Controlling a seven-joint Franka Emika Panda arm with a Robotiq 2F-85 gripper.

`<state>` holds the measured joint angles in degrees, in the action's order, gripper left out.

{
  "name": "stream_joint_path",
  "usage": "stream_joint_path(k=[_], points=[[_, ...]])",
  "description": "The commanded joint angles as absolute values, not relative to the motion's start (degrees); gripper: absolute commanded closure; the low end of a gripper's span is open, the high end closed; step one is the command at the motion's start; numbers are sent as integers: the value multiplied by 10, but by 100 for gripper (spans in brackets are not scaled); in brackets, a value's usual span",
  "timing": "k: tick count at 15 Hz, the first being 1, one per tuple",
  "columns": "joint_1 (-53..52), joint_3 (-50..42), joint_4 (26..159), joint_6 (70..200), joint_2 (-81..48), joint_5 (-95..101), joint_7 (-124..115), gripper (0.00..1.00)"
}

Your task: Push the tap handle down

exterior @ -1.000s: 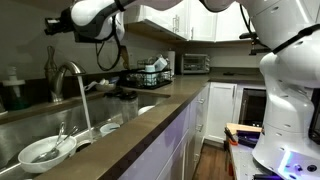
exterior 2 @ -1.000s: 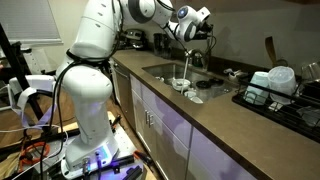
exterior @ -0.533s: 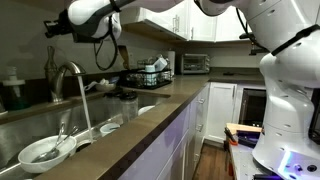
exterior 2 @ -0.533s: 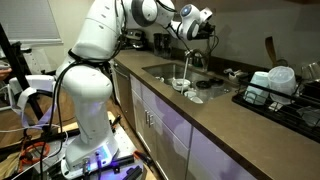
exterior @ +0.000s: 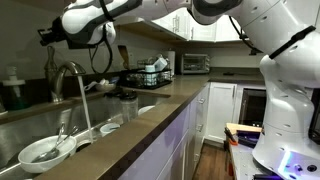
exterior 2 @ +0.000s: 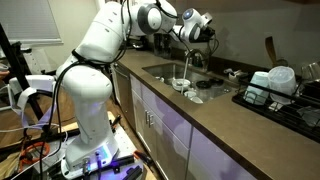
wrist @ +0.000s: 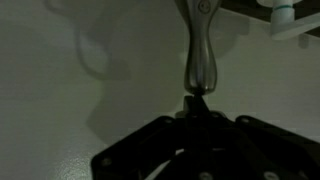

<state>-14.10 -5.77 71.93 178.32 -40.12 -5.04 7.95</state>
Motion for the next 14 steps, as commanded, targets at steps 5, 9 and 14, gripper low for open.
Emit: stream_joint_path(k=[5,9,14], points=[[-162,-114,706,1704,-395,-45,64,96],[-136,-81,715,1691,-380,19,25,96],[-131,-71,705,1716,-386,29,7,96]])
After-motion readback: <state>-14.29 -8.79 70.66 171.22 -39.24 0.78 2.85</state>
